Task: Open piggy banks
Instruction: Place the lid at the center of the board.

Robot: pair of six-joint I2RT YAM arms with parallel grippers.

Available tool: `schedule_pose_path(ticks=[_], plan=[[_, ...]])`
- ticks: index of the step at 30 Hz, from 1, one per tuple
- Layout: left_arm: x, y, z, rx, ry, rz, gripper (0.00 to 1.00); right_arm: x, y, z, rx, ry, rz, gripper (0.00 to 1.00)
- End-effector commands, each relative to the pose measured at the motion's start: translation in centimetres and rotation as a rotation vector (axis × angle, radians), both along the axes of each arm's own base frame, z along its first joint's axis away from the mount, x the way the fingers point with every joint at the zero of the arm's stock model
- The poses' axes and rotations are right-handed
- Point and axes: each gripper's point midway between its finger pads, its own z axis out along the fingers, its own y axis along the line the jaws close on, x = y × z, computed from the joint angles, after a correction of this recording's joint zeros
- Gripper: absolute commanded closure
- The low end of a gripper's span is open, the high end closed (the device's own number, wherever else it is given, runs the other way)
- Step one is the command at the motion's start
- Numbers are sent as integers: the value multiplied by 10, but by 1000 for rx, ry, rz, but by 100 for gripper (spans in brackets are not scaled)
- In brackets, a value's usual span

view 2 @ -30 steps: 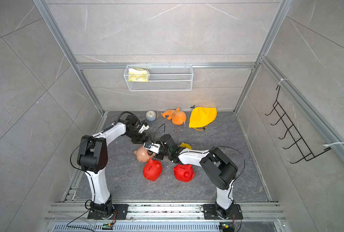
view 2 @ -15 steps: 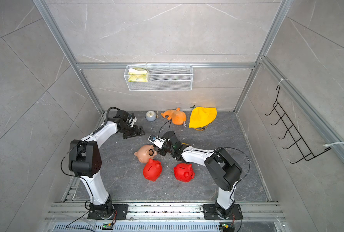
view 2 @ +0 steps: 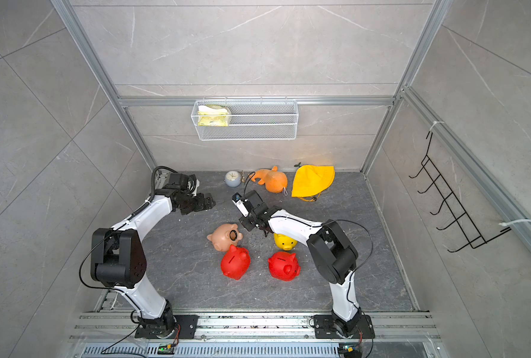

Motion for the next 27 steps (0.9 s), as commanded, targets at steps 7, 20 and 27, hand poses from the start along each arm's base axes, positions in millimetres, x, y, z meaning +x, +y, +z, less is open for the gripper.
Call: schedule_pose_path(ticks=[7, 20, 27], plan=[[0, 5, 50, 11, -144, 27, 1, 3, -36, -50, -186, 277, -222, 99], [-4, 8, 67, 11, -191, 49, 1, 20, -35, -47, -131, 316, -291, 74], [-21, -6, 82, 83, -203, 20, 0, 23, -46, 6, -78, 211, -310, 61]])
